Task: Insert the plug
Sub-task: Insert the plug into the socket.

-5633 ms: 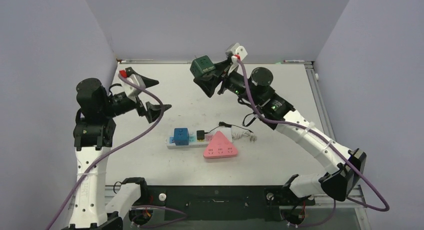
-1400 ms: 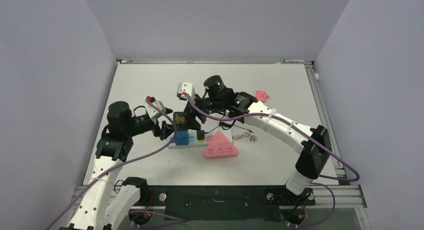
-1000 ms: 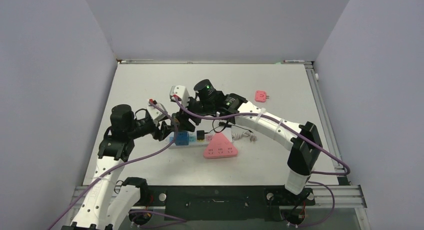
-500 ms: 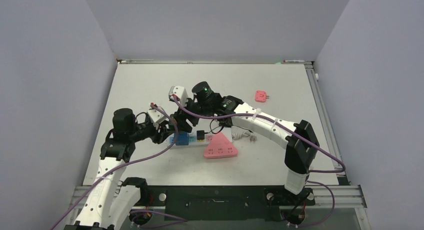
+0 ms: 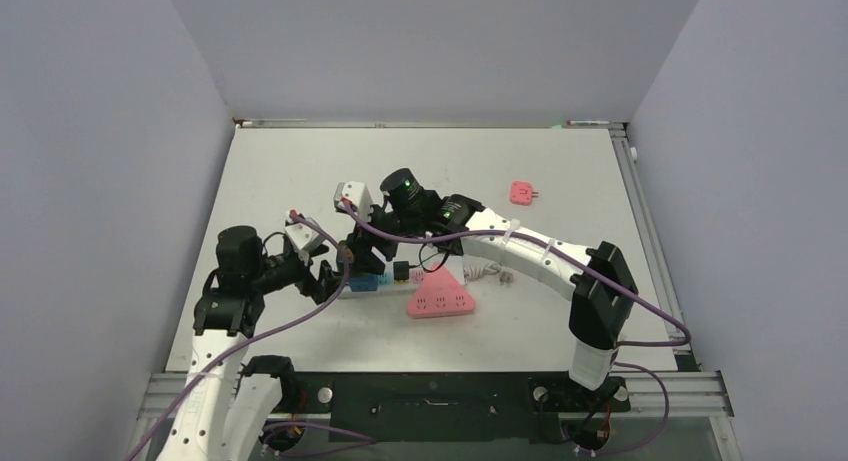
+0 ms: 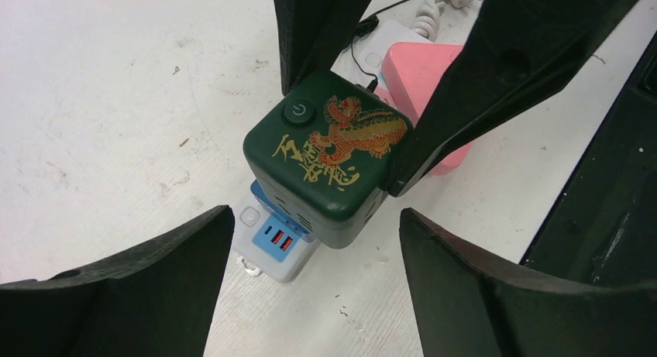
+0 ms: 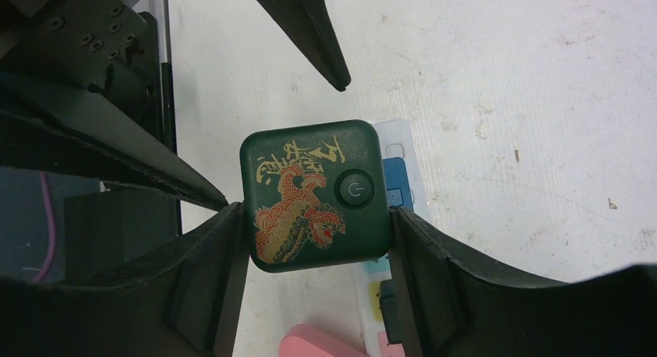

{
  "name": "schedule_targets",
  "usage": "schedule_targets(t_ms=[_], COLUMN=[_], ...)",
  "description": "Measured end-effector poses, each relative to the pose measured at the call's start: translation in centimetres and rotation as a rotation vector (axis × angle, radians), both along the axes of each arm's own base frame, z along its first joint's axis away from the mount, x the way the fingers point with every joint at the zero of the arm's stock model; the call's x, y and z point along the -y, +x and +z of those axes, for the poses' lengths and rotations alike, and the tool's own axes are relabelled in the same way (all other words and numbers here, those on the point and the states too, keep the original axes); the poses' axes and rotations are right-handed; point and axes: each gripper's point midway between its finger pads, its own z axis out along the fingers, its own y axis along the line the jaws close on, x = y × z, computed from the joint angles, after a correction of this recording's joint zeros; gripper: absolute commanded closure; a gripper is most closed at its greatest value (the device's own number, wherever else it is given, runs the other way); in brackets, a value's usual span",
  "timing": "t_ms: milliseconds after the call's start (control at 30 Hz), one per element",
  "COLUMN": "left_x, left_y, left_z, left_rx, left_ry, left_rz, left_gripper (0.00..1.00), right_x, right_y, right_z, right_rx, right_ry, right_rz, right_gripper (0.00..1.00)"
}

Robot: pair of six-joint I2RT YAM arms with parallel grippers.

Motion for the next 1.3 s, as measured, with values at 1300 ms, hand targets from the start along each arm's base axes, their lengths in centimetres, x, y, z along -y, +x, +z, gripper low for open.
schedule_targets(t_ms=[1300], left_x=[0.0], left_y=[-1.6], left_z=[0.6], left_rx=[-0.064], left_ry=[-0.048], left_rz=[0.002], left_gripper=[0.04], right_x=[0.0], right_y=[-0.2], right_z=[-1.3], right_rx=[-0.027], right_ry=[-0.041], right_rz=[0.021], right_gripper=[0.85])
